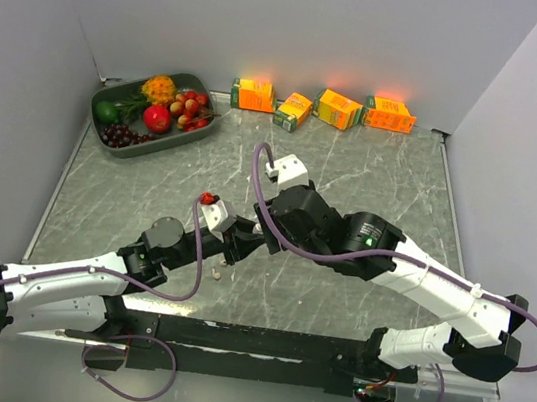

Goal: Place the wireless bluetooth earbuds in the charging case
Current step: Close the charging case.

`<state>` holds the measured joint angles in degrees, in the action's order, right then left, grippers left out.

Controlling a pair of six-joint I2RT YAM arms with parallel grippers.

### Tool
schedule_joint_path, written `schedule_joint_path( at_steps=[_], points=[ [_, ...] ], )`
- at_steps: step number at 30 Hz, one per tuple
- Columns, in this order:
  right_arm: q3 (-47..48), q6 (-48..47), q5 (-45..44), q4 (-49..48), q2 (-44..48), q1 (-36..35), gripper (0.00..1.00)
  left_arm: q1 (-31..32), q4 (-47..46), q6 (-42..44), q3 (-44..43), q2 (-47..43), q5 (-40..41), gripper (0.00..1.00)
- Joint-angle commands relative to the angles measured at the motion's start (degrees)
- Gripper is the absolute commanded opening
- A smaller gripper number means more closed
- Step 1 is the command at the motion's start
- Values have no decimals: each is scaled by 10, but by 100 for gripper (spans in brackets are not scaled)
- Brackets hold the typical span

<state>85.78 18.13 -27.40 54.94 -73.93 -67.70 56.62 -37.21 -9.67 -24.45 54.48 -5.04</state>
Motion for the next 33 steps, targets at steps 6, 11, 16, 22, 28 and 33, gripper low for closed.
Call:
schedule_joint_path(
  at_steps=[6, 11, 16, 22, 28, 33],
  points=[
    [-8, -13, -20, 4, 21, 13, 72, 0, -44, 5, -21, -15, -10, 1],
    [-4, -14, -27, 9, 20, 15, 72, 1, -45, 4, -22, -15, -13, 1],
    [7, -16, -28, -5, 49, 14, 72, 1, -42, 7, -20, -17, -8, 1],
    [5, -5, 42, -32, 86, 54, 72, 0, -48, 11, -15, -13, -7, 1],
    [18, 4, 125, -35, 63, 110, 8, 2, -64, 32, -10, -7, -37, 1],
    [51, -13, 141, -28, 25, 111, 0, 1, -57, 47, -10, -3, -61, 1]
  ],
)
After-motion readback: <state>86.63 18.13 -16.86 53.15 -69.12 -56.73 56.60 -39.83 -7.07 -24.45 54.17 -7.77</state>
